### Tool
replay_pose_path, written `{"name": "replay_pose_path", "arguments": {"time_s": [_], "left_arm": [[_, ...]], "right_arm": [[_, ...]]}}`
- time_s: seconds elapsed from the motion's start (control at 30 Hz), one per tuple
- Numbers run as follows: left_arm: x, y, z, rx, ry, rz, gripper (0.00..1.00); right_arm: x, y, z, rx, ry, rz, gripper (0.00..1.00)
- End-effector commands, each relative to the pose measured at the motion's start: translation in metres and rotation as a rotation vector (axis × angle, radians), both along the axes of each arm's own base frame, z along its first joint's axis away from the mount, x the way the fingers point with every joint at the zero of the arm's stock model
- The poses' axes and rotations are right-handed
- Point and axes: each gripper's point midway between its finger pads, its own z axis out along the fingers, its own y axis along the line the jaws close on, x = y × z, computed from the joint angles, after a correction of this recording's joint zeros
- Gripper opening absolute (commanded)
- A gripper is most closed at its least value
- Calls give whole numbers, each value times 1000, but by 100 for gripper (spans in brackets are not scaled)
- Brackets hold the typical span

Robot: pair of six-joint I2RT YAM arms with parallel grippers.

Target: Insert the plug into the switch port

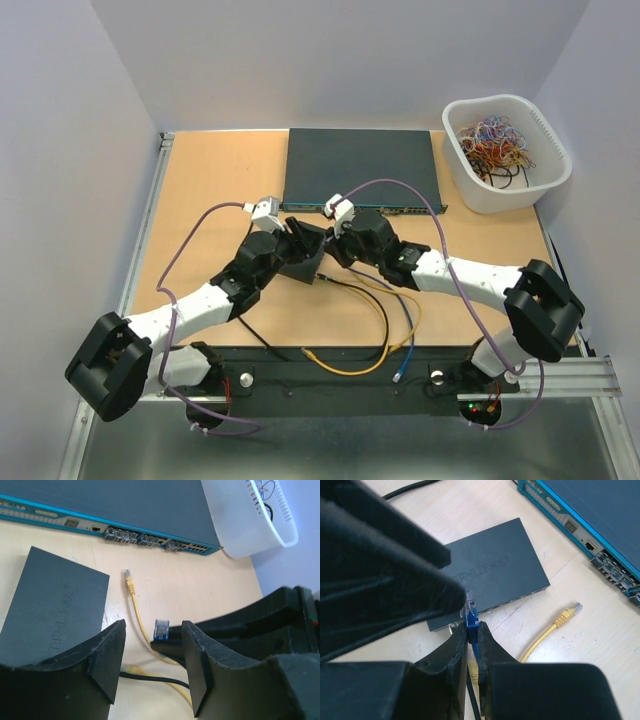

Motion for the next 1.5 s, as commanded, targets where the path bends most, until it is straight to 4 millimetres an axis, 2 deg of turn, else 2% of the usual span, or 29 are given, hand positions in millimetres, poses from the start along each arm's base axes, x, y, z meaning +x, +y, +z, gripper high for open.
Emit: {"name": "replay_pose_path", "arguments": {"time_s": [0.0,0.1,0.13,0.27,0.3,0.33,0.37,0.43,0.47,0.53,0.57,0.6,0.63,0.8,1.0,1.33,1.47], "left_arm": [[10,1,42,-44,-103,40,59],[8,-1,52,-55,-138,10,59],[6,-2,61,-59,-180,-9,59],[-17,-7,82,-86,-312,-145,57],[-29,-9,94,-115,-360,-207,55],[-34,-5,105,-141,-414,-219,54],[-44,-6,99,-143,-427,-271,53],[-55,0,113,-179,-497,-292,53],[-58,2,109,-180,-497,-300,53],[-70,6,119,-198,-545,-329,53],[-76,6,116,-201,-549,-356,53],[-81,7,118,-207,-562,-369,53],[-88,10,128,-227,-602,-379,53],[-112,12,136,-258,-660,-449,53],[-119,9,134,-268,-660,-496,52],[-116,5,123,-252,-637,-506,46],[-114,4,122,-252,-630,-502,37]], "right_arm": [[-12,13,32,103,-30,67,0],[-20,15,37,121,-29,108,0],[-23,15,38,125,-27,121,1],[-43,19,51,170,-21,227,1],[-54,23,57,191,-19,294,1],[-59,24,61,203,-17,323,0],[-68,26,65,223,-3,380,0],[-77,27,76,253,-4,435,0],[-81,26,80,266,0,462,0],[-95,25,94,310,13,547,0],[-102,25,102,333,21,601,0],[-106,24,107,347,26,622,0],[-110,23,112,359,27,645,0],[-130,19,141,417,26,777,0],[-132,23,146,430,53,804,0],[-129,28,149,435,63,820,0],[-128,30,149,435,73,821,0]]}}
